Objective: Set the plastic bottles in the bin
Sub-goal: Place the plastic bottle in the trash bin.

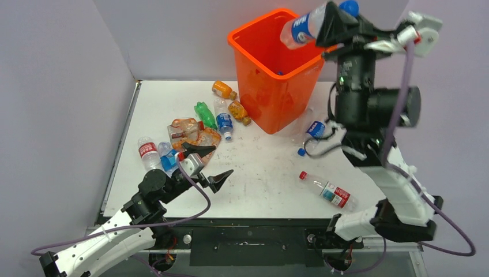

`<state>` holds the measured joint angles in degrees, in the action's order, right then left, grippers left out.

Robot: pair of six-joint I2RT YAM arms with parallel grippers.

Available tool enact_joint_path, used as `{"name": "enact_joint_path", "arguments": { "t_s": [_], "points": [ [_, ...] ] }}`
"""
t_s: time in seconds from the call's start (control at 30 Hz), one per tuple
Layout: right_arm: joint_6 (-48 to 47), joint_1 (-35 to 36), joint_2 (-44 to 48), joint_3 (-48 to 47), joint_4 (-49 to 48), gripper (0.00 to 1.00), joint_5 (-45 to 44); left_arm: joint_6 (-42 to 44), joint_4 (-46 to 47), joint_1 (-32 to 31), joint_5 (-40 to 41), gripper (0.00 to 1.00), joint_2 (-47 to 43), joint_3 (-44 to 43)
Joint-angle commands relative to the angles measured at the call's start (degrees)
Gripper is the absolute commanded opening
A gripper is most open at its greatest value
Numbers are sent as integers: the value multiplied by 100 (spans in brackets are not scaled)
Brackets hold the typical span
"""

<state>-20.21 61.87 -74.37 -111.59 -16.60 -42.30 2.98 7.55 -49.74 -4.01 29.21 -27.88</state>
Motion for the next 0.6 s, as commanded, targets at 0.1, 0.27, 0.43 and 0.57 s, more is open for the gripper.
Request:
{"name": "enact_joint_path", "arguments": {
  "t_s": [0.1,0.27,0.43,0.57],
  "points": [
    [2698,-2866,-1573,-1676,1285,5,1822,88,273,-23,102,96,100,-27],
    [4211,-4136,-1989,-1369,1072,5,2546,135,237,-53,135,96,48,-33],
    [4554,-4512,-2229,-847,783,5,2881,152,223,-63,172,96,-61,-51],
    [4626,-4588,-2410,-572,836,5,2814,160,221,-63,225,96,-91,-59]
  ]
}}
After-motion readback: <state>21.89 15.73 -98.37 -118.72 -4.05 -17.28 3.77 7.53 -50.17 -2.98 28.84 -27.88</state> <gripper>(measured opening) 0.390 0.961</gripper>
